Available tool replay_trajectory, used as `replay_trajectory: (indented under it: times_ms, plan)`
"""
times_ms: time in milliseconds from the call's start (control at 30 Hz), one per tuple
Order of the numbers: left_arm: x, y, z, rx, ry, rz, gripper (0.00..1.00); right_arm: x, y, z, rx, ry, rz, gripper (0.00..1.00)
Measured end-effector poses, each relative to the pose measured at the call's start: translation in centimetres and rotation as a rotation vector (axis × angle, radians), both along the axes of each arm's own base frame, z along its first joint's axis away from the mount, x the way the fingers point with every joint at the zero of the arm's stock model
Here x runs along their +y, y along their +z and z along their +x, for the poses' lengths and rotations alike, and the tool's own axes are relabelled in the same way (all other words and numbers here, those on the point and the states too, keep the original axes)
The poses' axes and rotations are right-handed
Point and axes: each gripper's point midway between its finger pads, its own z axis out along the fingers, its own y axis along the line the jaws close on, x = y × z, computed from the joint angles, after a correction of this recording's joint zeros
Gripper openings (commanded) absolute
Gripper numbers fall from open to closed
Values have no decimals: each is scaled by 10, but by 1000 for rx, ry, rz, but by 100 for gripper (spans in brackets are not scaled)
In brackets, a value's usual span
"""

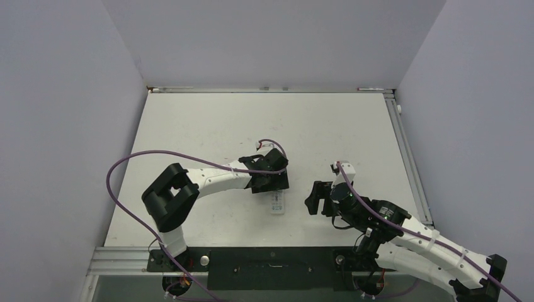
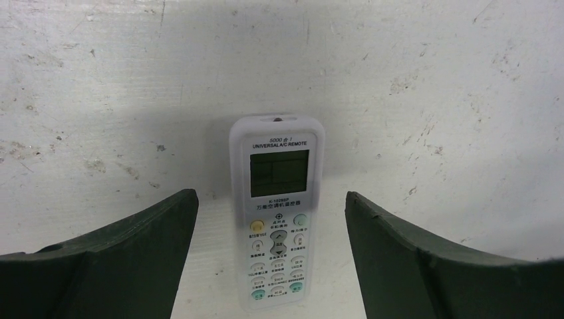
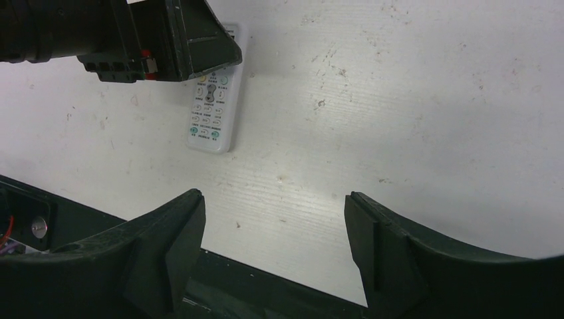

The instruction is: Load the batteries into the remote control

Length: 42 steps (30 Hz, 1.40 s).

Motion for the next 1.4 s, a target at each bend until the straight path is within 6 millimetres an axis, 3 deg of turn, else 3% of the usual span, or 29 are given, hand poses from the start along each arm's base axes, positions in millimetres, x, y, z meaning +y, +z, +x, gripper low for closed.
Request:
replay_trajectory:
  times_ms: [167, 200, 267, 400, 667, 900, 1133, 1233, 1400]
  plan:
    - [3, 3, 1, -15, -7, 13, 82, -2, 8, 2, -11, -16, 1, 77]
    - [4, 6, 1, -19, -13, 14, 99, -3, 9, 3, -14, -20, 2, 77]
    - [5, 16, 1, -38, -30, 7, 96, -3, 13, 3, -20, -21, 5, 78]
    - [6, 54, 2, -105, -65, -41, 96, 0, 28, 6, -46, -15, 28, 78]
    - [14, 142, 2, -263, -154, -125, 96, 2, 79, 19, -169, -8, 70, 79]
    - [51, 195, -10, -367, -206, -138, 96, -12, 126, 30, -299, -36, 50, 79]
    - [109, 248, -29, -528, -195, -189, 96, -42, 145, 40, -405, -129, -23, 79]
    - [132, 252, -43, -586, -188, -207, 96, -56, 151, 41, -458, -169, -22, 79]
    - [158, 240, -65, -650, -196, -231, 96, -77, 149, 42, -532, -232, -24, 78]
